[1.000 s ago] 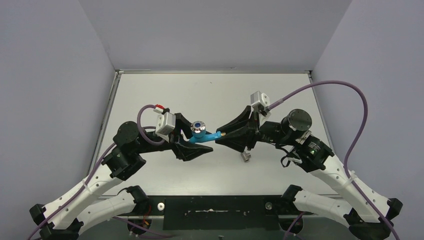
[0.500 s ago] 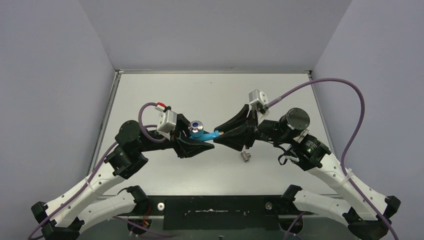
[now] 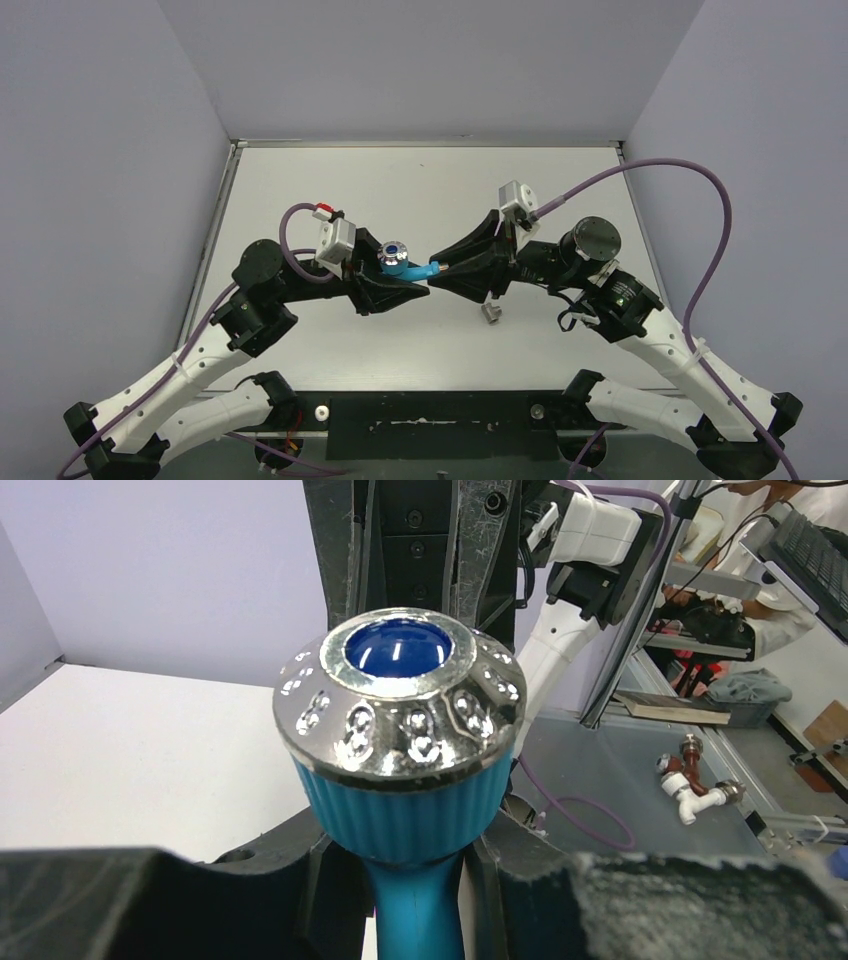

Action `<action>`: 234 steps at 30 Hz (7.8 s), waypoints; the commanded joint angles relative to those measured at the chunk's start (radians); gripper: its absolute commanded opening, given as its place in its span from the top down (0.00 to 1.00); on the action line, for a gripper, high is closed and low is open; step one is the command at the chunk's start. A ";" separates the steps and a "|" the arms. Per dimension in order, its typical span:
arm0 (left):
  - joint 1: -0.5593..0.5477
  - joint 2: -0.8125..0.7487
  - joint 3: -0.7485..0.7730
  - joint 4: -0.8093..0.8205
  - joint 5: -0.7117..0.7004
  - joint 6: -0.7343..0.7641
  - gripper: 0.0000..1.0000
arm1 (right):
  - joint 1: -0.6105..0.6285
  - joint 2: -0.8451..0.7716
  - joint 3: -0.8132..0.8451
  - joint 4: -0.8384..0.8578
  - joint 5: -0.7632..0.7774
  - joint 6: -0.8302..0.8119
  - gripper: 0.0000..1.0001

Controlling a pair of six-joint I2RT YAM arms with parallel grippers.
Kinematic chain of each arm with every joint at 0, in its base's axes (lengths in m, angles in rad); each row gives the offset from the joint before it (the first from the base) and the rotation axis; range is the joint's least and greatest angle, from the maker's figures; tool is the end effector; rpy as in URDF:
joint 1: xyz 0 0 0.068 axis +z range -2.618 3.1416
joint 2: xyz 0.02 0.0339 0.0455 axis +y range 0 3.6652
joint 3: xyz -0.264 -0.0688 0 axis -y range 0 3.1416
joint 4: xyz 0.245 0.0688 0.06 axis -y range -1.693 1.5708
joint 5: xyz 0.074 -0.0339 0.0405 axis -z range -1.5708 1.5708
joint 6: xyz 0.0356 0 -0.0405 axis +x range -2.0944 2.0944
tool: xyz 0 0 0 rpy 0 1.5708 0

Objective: Install the water faucets
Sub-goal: Pick up the water faucet from the center of the board, then adjust the adaptor at the center of the board.

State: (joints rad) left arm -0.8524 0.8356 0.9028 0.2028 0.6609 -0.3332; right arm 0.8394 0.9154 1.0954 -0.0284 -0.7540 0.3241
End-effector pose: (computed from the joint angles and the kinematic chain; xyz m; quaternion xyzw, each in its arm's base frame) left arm 0.1032 -0.1512 0.4129 0.3966 0.4873 -0.5835 0.5146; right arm 0.1076 0.1563 0.4408 -0.4244 0.5146 0.5880 0.4575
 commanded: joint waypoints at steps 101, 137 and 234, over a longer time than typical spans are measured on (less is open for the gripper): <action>0.067 -0.118 0.015 -0.622 -0.614 0.163 1.00 | -0.129 0.414 -0.185 -0.734 0.848 0.189 1.00; 0.068 -0.125 0.103 -0.702 -0.661 0.217 1.00 | 0.015 0.993 0.238 -1.300 0.762 -0.016 0.89; 0.067 -0.137 0.088 -0.653 -0.680 0.163 1.00 | -0.003 0.520 0.188 -1.110 0.727 0.113 1.00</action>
State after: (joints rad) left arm -0.7891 0.7166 0.9684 -0.5297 0.0147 -0.1967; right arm 0.8497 1.3926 1.2179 -0.8833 0.0330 0.3882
